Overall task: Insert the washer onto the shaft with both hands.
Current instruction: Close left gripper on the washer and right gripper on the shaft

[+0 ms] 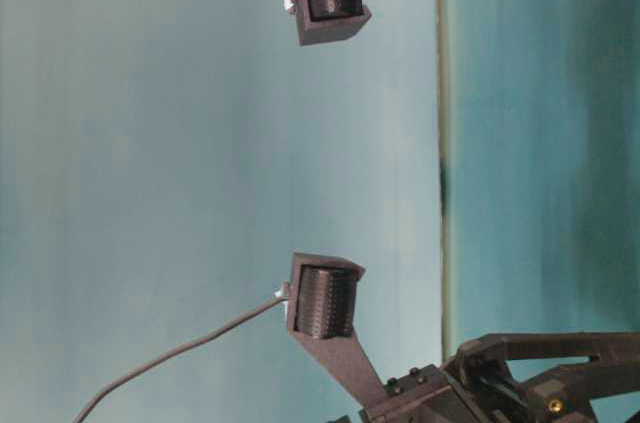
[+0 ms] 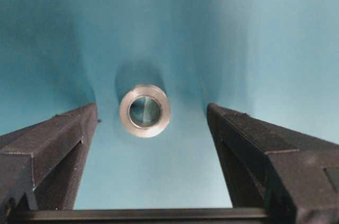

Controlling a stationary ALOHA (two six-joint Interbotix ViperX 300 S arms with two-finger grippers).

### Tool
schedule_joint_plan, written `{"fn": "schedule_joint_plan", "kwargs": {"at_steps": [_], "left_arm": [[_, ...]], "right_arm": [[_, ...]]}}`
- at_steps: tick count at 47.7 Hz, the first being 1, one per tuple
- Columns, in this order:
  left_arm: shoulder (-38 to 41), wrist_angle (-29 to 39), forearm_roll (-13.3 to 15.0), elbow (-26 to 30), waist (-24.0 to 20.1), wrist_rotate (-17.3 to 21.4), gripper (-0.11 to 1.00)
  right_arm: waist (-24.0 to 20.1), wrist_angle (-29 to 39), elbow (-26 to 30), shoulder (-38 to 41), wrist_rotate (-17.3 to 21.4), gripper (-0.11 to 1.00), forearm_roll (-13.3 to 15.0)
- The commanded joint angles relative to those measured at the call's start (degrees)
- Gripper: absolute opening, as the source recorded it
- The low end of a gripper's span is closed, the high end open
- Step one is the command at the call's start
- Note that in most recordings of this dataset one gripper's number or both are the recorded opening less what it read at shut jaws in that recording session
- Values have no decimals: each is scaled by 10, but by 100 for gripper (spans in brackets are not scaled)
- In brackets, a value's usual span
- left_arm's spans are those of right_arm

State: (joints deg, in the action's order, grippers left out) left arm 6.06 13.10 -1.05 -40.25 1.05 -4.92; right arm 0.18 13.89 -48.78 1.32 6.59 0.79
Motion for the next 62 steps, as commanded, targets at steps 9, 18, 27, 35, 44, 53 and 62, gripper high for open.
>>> {"fn": "schedule_joint_plan", "kwargs": {"at_steps": [9,18,27,35,44,53,62], "left_arm": [[-3,-4,-1,8,2,-1,88],[-4,-4,-1,9,2,-1,88],[-3,-4,-1,9,1,-1,88],[-4,-11,-1,9,2,-2,87],[-3,-15,-1,9,1,-3,82],[-4,-16,-1,9,2,-3,56],[-4,-15,-1,5,3,2,36]], "right_arm": [[-2,-4,5,4,-5,79,1],[-2,-4,5,4,-4,79,1],[-2,-4,6,4,-4,78,1],[-2,-4,7,4,-4,77,1],[-2,-4,7,4,-4,61,1],[-1,-4,8,5,-3,25,1],[-1,-4,12,7,-3,0,1]]}}
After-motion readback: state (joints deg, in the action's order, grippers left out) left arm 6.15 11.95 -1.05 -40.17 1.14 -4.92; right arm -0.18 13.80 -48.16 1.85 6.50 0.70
